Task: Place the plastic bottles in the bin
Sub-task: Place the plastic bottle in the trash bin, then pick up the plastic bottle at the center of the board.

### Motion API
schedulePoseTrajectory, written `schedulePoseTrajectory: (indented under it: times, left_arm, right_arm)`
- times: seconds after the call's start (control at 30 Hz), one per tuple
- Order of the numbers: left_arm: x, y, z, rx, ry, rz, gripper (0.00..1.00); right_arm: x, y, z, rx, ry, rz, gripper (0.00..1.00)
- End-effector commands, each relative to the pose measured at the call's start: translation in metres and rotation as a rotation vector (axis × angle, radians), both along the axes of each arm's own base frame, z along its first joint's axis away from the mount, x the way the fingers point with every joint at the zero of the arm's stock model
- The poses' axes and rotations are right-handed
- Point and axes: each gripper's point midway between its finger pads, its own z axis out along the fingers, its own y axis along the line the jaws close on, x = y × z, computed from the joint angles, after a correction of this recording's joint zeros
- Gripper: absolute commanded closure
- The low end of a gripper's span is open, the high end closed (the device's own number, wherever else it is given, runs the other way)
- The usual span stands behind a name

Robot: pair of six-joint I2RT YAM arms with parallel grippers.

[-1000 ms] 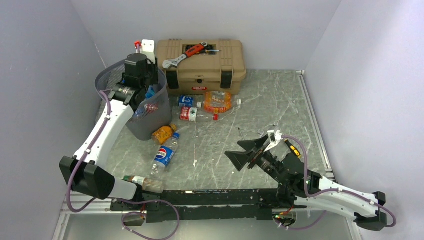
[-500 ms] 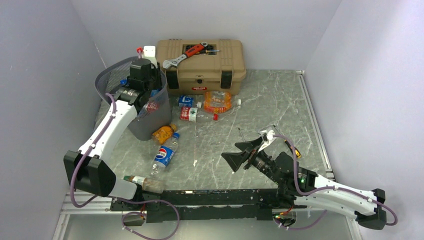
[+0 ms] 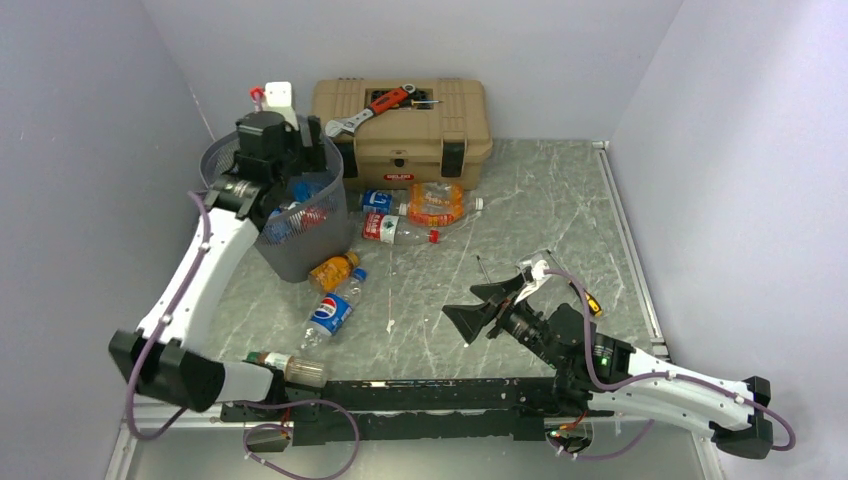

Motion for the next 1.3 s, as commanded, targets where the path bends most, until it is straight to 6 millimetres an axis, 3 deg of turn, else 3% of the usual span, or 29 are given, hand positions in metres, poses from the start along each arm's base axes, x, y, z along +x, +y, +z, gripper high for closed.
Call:
schedulePoseTrajectory:
  times: [0.0, 0.1, 0.17, 0.23, 0.4, 0.53, 0.77, 0.83, 0.9, 1.07, 1.27]
  left_arm:
    - [-0.042, 0.011, 0.130, -0.064, -0.322, 0.003, 0.01]
    - [-0.071, -0.003, 0.171, -0.107, -0.438, -0.107, 0.01]
    - [-0.087, -0.024, 0.182, -0.137, -0.468, -0.235, 0.01]
    - [-0.100, -0.051, 0.178, -0.163, -0.449, -0.394, 0.00]
    - [-0.123, -0.132, 0.124, -0.222, -0.242, -0.783, 0.00]
    - [-0.134, -0.181, 0.068, -0.143, -0.090, -0.919, 0.01]
    - [-0.140, -0.191, -0.003, -0.091, -0.007, -0.929, 0.01]
    - [-0.148, -0.196, -0.015, -0.059, 0.035, -0.950, 0.02]
    - [-0.154, -0.200, -0.023, 0.002, 0.054, -0.972, 0.04]
    - [-0.160, -0.202, -0.042, 0.112, 0.037, -0.962, 0.04]
    - [-0.152, -0.192, -0.045, 0.168, 0.008, -0.878, 0.04]
  right_arm:
    - [0.006, -0.005, 0.030, 0.029, -0.046, -0.039, 0.00]
    - [0.011, -0.012, 0.031, -0.008, -0.056, -0.079, 0.00]
    - [0.019, -0.019, 0.033, -0.030, -0.057, -0.137, 0.00]
    - [0.029, -0.028, 0.033, -0.065, -0.046, -0.214, 0.00]
    - [0.053, -0.049, 0.026, -0.170, -0.018, -0.412, 0.01]
    - [0.072, -0.052, 0.019, -0.194, 0.016, -0.470, 0.01]
    - [0.119, -0.059, -0.027, -0.114, 0.205, -0.476, 0.01]
    - [0.132, -0.060, -0.031, -0.040, 0.231, -0.483, 0.01]
    - [0.150, -0.066, -0.037, 0.045, 0.271, -0.506, 0.01]
    - [0.188, -0.056, -0.057, 0.249, 0.391, -0.522, 0.00]
    - [0.231, -0.036, -0.090, 0.413, 0.545, -0.575, 0.00]
